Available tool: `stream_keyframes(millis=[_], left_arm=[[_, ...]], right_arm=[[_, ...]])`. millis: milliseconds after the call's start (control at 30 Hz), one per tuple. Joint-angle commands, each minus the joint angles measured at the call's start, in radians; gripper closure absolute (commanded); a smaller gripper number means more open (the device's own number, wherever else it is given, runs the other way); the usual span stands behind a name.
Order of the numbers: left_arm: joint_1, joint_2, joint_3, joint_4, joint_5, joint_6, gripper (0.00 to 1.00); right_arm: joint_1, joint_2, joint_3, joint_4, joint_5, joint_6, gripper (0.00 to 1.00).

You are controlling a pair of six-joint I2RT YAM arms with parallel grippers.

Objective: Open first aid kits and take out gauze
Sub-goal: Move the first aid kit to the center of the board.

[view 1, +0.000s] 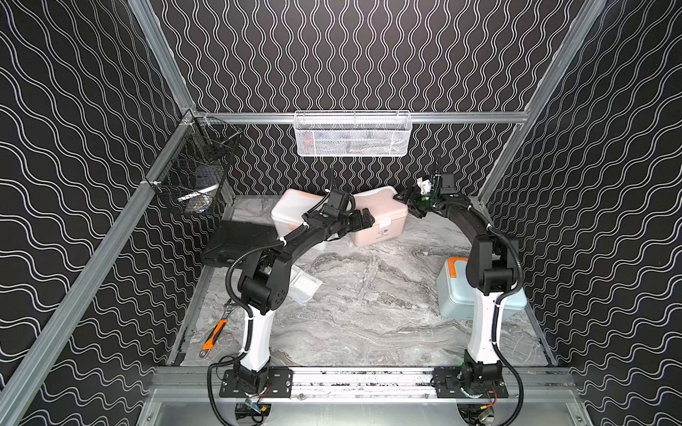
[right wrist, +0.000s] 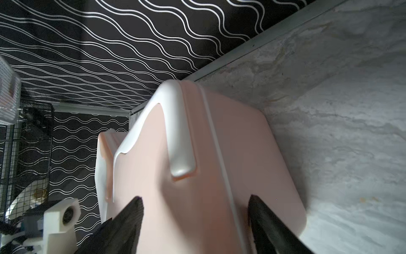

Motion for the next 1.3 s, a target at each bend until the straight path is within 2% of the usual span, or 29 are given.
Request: stream_keyframes(millis=[0, 500, 733, 900, 1067, 1267], left_arm=[[-0.019, -0.062, -0.041, 0.087, 0.043, 0.017, 0.02], [-0.108, -0.378, -0.459, 0.150, -0.023, -0.035, 0.02], [-0.116, -0.513, -0.573, 0.117, -0.067, -0.039, 0.01], [-0.116, -0.574, -0.591, 0.050, -0.119, -0.006, 0.01], [-0.112, -0.657, -0.617, -0.035, -0.183, 0.031, 0.01], [-0.107, -0.761, -0.653, -0.097, -0.206, 0.050, 0.01]], right_arm=[[0.025, -0.086, -0.082, 0.024, -0.059, 0.007, 0.24], [0.118, -0.561, -0.598, -0.083, 0.071, -0.040, 0.22], [0.140, -0.730, -0.772, -0.141, 0.108, -0.055, 0.21], [0.139, -0.785, -0.790, -0.206, 0.169, -0.090, 0.18], [0.136, -0.796, -0.713, -0.277, 0.265, -0.111, 0.13], [0.117, -0.758, -0.605, -0.275, 0.285, -0.116, 0.10]])
